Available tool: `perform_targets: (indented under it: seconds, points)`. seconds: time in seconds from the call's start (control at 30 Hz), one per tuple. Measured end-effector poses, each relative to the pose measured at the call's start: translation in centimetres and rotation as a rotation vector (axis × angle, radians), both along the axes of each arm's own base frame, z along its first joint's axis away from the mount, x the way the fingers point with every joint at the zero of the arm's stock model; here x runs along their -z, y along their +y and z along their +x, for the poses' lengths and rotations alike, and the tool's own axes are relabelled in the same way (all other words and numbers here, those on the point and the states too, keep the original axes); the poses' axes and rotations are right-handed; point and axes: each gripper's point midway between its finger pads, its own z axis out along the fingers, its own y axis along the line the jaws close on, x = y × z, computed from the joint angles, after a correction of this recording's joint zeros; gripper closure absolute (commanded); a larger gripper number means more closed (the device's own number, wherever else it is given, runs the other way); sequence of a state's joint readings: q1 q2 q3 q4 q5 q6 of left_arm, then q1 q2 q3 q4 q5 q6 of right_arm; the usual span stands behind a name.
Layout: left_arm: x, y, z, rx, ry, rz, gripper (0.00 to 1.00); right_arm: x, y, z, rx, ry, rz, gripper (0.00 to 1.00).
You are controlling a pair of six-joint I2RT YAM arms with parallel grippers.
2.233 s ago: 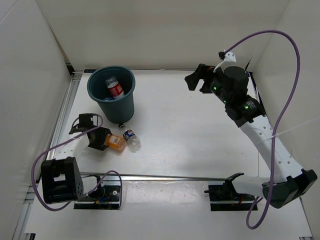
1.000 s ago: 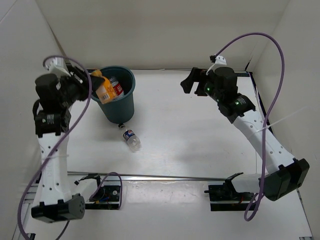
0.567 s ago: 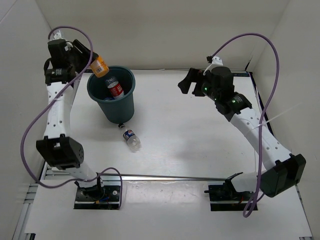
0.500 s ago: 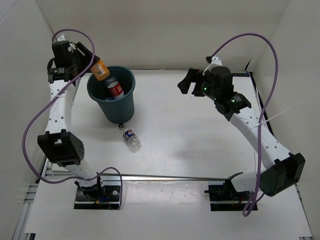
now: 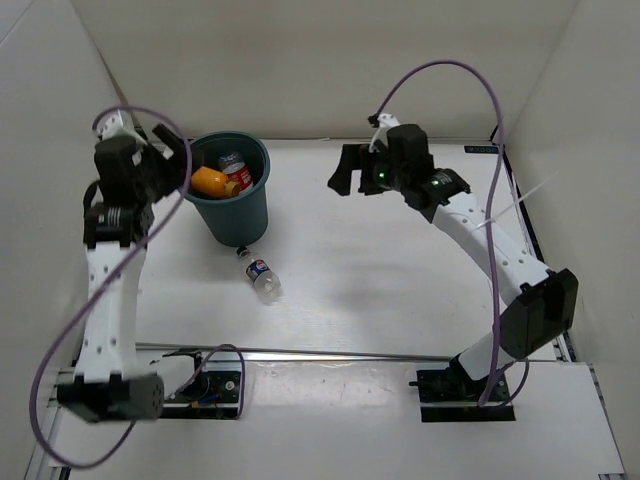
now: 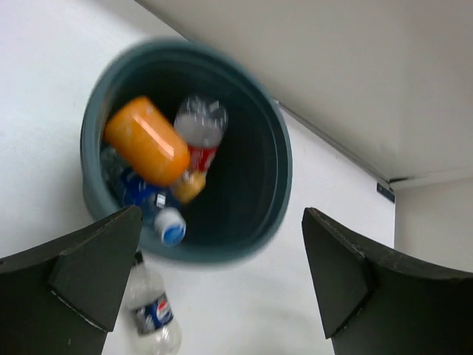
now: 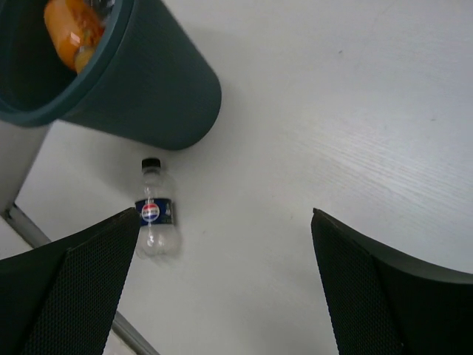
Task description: Put the plastic bottles in the bin
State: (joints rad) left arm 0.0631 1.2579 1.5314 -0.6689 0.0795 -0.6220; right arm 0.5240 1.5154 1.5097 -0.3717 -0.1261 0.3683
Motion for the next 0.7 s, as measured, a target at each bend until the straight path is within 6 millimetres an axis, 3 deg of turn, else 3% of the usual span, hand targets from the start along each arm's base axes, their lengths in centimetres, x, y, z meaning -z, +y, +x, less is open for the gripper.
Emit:
perform_targets:
  seconds: [0.1, 0.2, 0.27, 0.37, 0.53, 0.63, 0.7]
  points:
    - [1.3, -1.3, -6.1, 0.015, -0.01, 0.014, 0.0, 2.0, 2.0, -1.6, -0.076, 0.034, -0.054, 0.0]
    - [4.6, -1.7, -11.0, -0.005, 0.045, -0.051, 0.0, 2.8, 2.8, -2.3, -0.109, 0.049, -0.074, 0.0]
    - [7.4, -2.3, -13.0, -0.016, 0.109, -0.122, 0.0, 2.8, 2.6, -2.3, -0.105, 0.05, -0.081, 0.0]
    - [11.8, -3.1, -14.4, -0.03, 0.246, -0.207, 0.0, 2.9, 2.0, -2.0, -0.087, 0.05, -0.098, 0.0]
    - [17.5, -5.0, -14.4, 0.002, 0.494, -0.325, 0.0, 3.2, 0.7, -1.6, -0.032, 0.054, -0.129, 0.0]
    - [22.5, -6.8, -14.2, 0.054, 0.678, -0.414, 0.0, 2.9, -0.4, -1.9, -0.008, 0.046, -0.132, 0.0]
    - [25.8, -7.8, -15.6, 0.066, 0.782, -0.478, 0.0, 2.6, -1.3, -2.3, 0.007, 0.038, -0.13, 0.0]
